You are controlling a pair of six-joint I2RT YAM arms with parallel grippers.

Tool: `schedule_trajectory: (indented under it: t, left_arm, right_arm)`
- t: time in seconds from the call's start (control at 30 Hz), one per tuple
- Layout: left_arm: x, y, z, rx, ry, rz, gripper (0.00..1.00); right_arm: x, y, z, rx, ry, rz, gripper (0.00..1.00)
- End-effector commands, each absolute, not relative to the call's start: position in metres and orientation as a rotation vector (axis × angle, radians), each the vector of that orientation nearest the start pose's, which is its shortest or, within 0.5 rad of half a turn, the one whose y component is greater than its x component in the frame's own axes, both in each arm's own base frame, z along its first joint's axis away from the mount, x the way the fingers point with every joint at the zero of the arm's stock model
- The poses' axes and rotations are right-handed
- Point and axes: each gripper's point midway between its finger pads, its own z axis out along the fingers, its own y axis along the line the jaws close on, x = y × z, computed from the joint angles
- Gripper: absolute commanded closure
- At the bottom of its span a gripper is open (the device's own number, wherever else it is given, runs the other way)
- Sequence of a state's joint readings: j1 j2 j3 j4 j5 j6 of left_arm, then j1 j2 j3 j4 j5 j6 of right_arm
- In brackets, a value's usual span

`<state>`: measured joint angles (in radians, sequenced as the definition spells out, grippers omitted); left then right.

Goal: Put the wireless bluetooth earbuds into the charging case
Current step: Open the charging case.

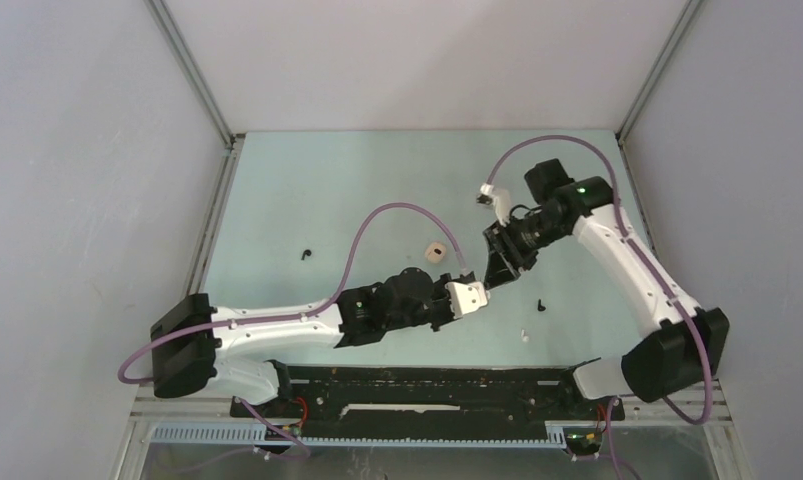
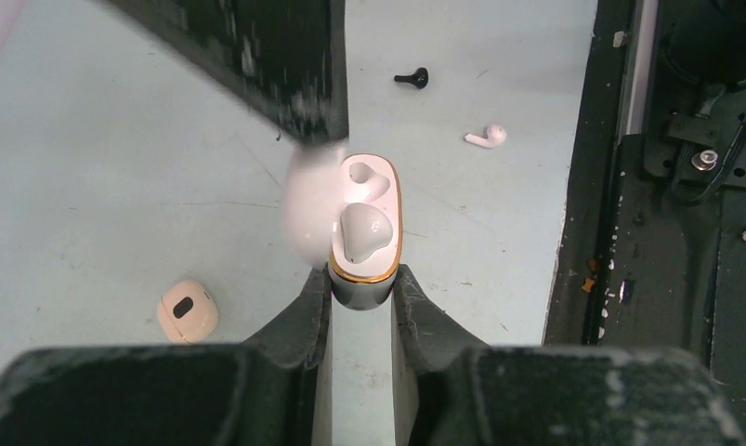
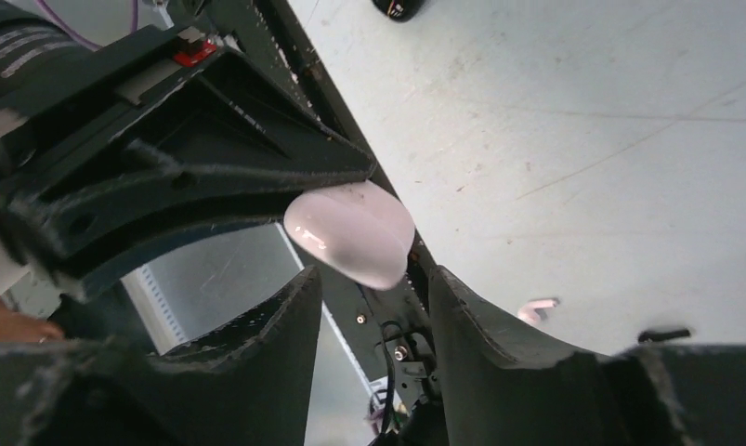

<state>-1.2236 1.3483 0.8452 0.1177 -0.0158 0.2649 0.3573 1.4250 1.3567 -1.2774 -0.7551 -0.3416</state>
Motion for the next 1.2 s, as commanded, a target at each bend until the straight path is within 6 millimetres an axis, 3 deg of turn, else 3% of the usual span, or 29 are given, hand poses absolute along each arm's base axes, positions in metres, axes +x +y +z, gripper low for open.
schedule_trajectory:
  t: [0.0, 0.17, 0.33, 0.43, 0.57, 0.67, 0.8, 0.93, 1.17]
  left_arm:
    - [0.161, -0.402, 0.202, 1.25, 1.45, -0.674, 1.0]
    - [0.165, -0.401, 0.224, 1.148, 1.455, -0.803, 1.0]
    - [0.178, -0.391, 0.247, 1.018, 1.447, -0.884, 1.0]
    - [0.178, -0.387, 0.254, 1.009, 1.42, -0.886, 1.0]
    - [0.173, -0.388, 0.249, 1.056, 1.401, -0.899, 1.0]
    - [0.165, -0.393, 0.243, 1.114, 1.383, -0.927, 1.0]
    - [0.147, -0.398, 0.241, 1.198, 1.334, -1.007, 1.0]
    - [0.137, -0.4, 0.238, 1.256, 1.299, -1.046, 1.0]
    - [0.115, -0.404, 0.23, 1.369, 1.262, -1.12, 1.0]
  right_arm:
    - [0.182, 0.162, 0.241, -1.06, 2.362, 0.961, 0.5]
    - [0.187, 0.123, 0.231, -0.987, 2.312, 0.81, 0.46]
    - [0.193, 0.082, 0.17, -1.116, 2.249, 0.468, 0.42]
    - [0.184, 0.078, 0.148, -1.171, 2.256, 0.454, 0.45]
    - [0.169, 0.11, 0.19, -1.214, 2.046, 0.641, 0.45]
    - [0.165, 0.13, 0.214, -1.25, 1.896, 0.667, 0.36]
    - [0.163, 0.149, 0.221, -1.284, 1.851, 0.697, 0.31]
    - [0.154, 0.167, 0.228, -1.299, 1.838, 0.859, 0.31]
    - [0.158, 0.183, 0.245, -1.254, 1.827, 0.994, 0.31]
